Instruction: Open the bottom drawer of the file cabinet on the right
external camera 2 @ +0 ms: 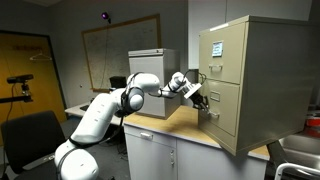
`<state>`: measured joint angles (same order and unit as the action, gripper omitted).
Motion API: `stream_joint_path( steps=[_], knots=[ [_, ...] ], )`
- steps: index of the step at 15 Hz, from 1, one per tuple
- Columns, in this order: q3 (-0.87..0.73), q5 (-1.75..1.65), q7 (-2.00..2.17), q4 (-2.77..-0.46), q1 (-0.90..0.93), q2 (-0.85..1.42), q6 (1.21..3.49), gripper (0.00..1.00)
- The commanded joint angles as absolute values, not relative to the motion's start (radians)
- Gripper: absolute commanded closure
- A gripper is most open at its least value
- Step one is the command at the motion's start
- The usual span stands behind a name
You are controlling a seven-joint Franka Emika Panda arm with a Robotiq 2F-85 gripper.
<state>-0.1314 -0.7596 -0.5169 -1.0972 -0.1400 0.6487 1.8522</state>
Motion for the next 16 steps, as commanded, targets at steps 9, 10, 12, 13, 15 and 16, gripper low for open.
stream_joint_path(
  steps=[9,10,12,13,15,16],
  knots=[
    [-0.105,-0.906,-0.478,-1.429,-0.045,0.509,1.742,0.96],
    [-0.101,-0.920,-0.477,-1.449,-0.038,0.498,1.728,0.96],
    [-0.092,-0.939,-0.477,-1.489,-0.022,0.471,1.689,0.96],
    [-0.086,-0.943,-0.475,-1.508,-0.015,0.458,1.665,0.96],
    [-0.071,-0.939,-0.470,-1.551,-0.002,0.423,1.602,0.96],
    [-0.061,-0.930,-0.465,-1.573,0.003,0.404,1.570,0.96]
  ],
)
